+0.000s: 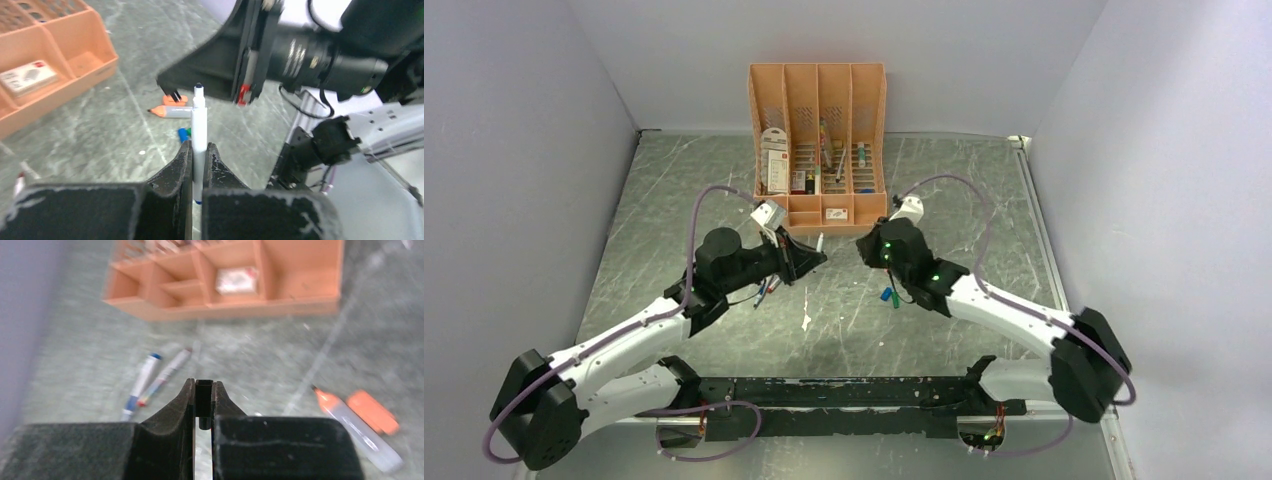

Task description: Insert the pens into the pen caps

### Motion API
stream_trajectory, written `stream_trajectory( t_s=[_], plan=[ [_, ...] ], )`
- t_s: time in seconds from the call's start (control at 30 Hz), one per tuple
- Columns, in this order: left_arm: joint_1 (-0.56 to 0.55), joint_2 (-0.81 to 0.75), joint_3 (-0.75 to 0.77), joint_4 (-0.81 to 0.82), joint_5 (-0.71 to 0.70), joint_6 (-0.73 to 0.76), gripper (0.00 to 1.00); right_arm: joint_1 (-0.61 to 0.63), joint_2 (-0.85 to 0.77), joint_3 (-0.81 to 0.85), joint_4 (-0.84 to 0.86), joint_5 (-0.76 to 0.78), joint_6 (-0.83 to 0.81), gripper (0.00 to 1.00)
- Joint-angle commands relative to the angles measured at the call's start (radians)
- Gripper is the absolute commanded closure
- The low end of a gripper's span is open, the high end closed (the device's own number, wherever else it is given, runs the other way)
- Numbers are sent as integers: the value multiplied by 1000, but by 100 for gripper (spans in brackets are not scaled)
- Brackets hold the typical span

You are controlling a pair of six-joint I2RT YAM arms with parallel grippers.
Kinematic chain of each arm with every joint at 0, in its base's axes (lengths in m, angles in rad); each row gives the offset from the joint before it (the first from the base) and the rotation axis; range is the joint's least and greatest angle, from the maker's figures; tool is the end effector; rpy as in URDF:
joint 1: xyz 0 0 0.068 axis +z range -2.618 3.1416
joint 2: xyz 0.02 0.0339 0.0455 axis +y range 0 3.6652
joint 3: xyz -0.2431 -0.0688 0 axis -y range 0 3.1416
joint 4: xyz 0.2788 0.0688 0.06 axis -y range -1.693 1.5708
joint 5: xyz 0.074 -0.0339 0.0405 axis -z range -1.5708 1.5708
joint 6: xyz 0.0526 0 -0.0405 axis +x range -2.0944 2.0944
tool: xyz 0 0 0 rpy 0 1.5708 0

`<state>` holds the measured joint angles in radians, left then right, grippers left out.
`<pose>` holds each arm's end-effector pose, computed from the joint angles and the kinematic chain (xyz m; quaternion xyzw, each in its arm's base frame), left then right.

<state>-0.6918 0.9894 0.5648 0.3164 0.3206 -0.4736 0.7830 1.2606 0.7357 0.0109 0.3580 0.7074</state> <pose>0.2116 -0.1968 0.2431 0.1860 0.7188 -0.4620 0.4851 0.2430 0.2158 0.1966 0.0576 0.8526 0.2234 0.4689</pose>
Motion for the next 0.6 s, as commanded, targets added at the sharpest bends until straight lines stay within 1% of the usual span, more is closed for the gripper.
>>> stream_trajectory(
  t_s=[0.0, 0.13, 0.23, 0.3, 0.47, 0.57],
  plan=[
    [18, 72, -40, 272, 239, -125, 93, -25, -102, -9, 211, -174, -48, 100],
    [20, 141, -86, 530, 342, -250, 93, -36, -159, -9, 277, -251, -35, 100],
    [16, 179, -106, 645, 371, -319, 93, -57, -212, -48, 379, -307, -15, 100],
    [16, 190, -120, 681, 363, -342, 93, -71, -237, -72, 434, -348, -1, 100],
    [16, 207, -130, 738, 353, -373, 93, -79, -251, -79, 474, -421, -6, 100],
    [16, 233, -124, 777, 364, -396, 93, -79, -251, -102, 539, -460, -1, 100]
  ],
)
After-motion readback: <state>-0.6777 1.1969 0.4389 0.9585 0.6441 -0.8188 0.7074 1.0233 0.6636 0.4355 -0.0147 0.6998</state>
